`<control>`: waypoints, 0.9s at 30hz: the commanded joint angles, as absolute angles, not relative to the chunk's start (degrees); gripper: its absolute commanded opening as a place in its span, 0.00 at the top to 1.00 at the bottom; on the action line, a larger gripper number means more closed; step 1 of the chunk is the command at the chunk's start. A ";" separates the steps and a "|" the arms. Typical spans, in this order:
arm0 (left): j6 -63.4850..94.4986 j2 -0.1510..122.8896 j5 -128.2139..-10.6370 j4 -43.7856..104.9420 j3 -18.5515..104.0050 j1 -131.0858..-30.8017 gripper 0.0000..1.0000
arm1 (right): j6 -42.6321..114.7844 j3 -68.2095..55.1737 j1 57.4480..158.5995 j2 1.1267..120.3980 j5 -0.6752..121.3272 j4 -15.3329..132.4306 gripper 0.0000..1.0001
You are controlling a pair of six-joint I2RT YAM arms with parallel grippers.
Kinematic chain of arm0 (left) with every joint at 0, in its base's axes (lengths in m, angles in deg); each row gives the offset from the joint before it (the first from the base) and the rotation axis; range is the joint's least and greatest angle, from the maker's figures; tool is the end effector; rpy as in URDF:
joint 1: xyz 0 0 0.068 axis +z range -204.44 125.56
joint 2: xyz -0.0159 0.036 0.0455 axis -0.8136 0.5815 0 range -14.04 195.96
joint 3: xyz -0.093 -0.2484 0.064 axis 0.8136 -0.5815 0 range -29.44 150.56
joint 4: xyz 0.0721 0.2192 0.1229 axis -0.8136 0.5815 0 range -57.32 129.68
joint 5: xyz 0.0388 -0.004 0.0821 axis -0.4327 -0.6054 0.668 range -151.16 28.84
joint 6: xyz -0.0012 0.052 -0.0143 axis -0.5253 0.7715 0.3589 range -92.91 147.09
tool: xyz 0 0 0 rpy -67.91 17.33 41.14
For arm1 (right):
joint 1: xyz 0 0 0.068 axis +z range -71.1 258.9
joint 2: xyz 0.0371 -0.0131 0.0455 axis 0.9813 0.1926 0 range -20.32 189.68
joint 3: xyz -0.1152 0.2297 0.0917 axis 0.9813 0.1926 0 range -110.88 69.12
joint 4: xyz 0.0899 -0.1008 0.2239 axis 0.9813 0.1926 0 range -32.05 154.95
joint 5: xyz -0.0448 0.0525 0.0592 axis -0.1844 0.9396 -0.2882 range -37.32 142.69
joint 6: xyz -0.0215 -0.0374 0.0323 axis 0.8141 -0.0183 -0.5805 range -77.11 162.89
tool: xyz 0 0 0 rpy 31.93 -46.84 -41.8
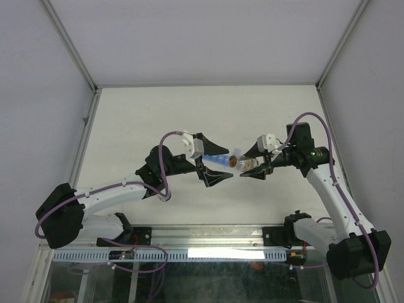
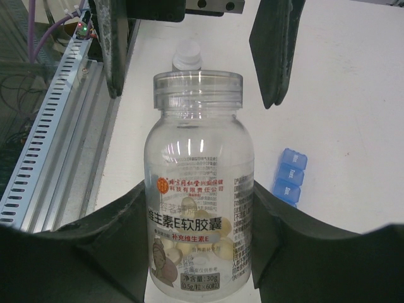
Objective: Sort the pills into containers
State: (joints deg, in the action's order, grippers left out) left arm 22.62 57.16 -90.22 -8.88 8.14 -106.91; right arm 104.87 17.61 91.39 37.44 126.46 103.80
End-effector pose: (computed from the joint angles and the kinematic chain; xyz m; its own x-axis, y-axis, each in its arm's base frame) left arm 0.1546 -0.2296 0.2922 0.0071 -0.1210 -0.9926 0.9898 0.1420 -0.0103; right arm 0.1692 0.0725 0.3036 0.1999 -0.2084 -0.9574 -0.9790 -0.0826 -0.1864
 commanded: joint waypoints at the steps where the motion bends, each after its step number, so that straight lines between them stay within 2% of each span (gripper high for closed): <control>1: 22.14 58.35 -90.91 -11.19 12.04 -107.07 0.23 | 106.44 17.08 92.46 37.86 124.96 103.59 1.00; 6: 22.42 60.05 -89.27 -8.77 13.89 -107.13 0.39 | 106.22 16.94 93.16 38.57 123.64 103.42 1.00; 10: 22.29 60.78 -88.77 -6.72 14.97 -107.09 0.57 | 105.80 16.76 93.85 39.13 122.49 103.16 1.00; 11: 22.49 60.95 -88.68 -5.50 15.43 -107.09 0.58 | 105.61 16.74 93.95 39.22 122.47 103.13 1.00; 13: 22.92 60.95 -88.68 -3.41 16.09 -107.09 0.57 | 105.25 16.68 94.01 39.35 122.44 102.98 1.00; 17: 23.13 59.84 -89.00 -1.21 15.85 -107.09 0.41 | 104.12 16.67 94.11 39.54 122.29 102.43 1.00; 20: 23.60 58.61 -88.67 1.37 15.69 -107.09 0.36 | 103.64 16.67 94.15 39.36 122.38 102.14 1.00; 25: 24.55 57.40 -87.67 3.82 15.09 -107.09 0.38 | 103.36 16.81 94.10 39.78 122.43 101.81 1.00; 27: 24.49 57.25 -87.98 3.77 15.27 -107.09 0.47 | 103.30 16.87 94.17 39.89 122.23 101.66 1.00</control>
State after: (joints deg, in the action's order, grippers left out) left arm 22.99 59.72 -88.61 3.75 13.60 -106.96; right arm 104.06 17.61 93.84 39.78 121.02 104.06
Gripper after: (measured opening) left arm 0.601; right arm 0.549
